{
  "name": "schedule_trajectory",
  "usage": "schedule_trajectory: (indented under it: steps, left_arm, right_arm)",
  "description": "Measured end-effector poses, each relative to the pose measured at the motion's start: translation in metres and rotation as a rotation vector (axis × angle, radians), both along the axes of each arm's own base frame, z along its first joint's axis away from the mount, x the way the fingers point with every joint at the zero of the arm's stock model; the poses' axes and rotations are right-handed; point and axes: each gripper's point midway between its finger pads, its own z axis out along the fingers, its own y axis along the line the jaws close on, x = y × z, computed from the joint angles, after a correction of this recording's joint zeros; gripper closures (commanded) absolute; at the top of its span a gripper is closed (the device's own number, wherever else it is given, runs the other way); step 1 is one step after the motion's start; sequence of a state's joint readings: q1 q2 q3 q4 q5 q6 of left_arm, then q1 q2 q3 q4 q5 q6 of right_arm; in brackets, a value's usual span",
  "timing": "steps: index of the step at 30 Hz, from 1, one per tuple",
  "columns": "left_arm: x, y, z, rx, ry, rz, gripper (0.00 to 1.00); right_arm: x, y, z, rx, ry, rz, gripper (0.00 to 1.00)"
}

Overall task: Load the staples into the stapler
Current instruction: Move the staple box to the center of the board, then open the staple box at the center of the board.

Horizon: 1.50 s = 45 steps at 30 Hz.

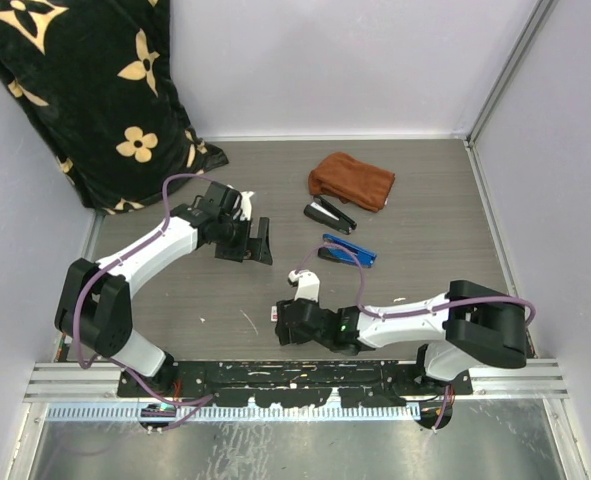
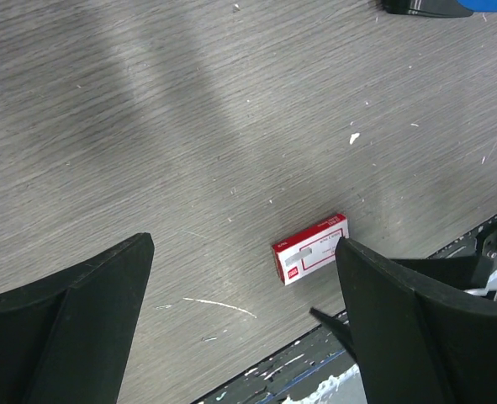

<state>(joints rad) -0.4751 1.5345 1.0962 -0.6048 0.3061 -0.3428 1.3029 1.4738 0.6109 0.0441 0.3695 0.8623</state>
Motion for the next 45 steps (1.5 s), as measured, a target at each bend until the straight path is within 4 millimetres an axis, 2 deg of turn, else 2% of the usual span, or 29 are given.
schedule_trajectory:
  steps: [10,13,17,22,28,34,37,45]
  left_arm:
    - [-0.008,-0.017,0.007,-0.070,0.003,-0.072,0.09]
    - [-0.016,-0.026,0.007,-0.072,-0.004,-0.130,0.12]
    - [-0.034,-0.043,0.006,-0.066,-0.031,-0.251,0.14]
    - [-0.067,-0.054,-0.006,-0.028,-0.119,-0.482,0.16]
    - [-0.101,-0.054,-0.020,0.018,-0.249,-0.716,0.16]
    - [-0.114,-0.055,-0.036,0.081,-0.330,-0.845,0.17]
    - [-0.117,-0.058,-0.041,0.102,-0.364,-0.892,0.17]
    - [-0.105,-0.062,-0.059,0.156,-0.401,-0.931,0.20]
  right_arm:
    - [0.037,-0.036,0.000,0.006,0.022,-0.059,0.36]
    - [0.043,-0.043,0.011,0.050,0.037,-0.041,0.37]
    - [0.058,-0.056,0.038,0.171,0.039,-0.058,0.39]
    - [0.071,-0.080,0.054,0.269,0.045,-0.102,0.40]
    - [0.064,-0.090,0.052,0.313,0.092,-0.080,0.39]
    - [0.055,-0.087,0.058,0.353,0.113,-0.034,0.40]
    - [0.052,-0.084,0.060,0.375,0.123,-0.021,0.40]
    - [0.038,-0.086,0.051,0.415,0.185,-0.028,0.41]
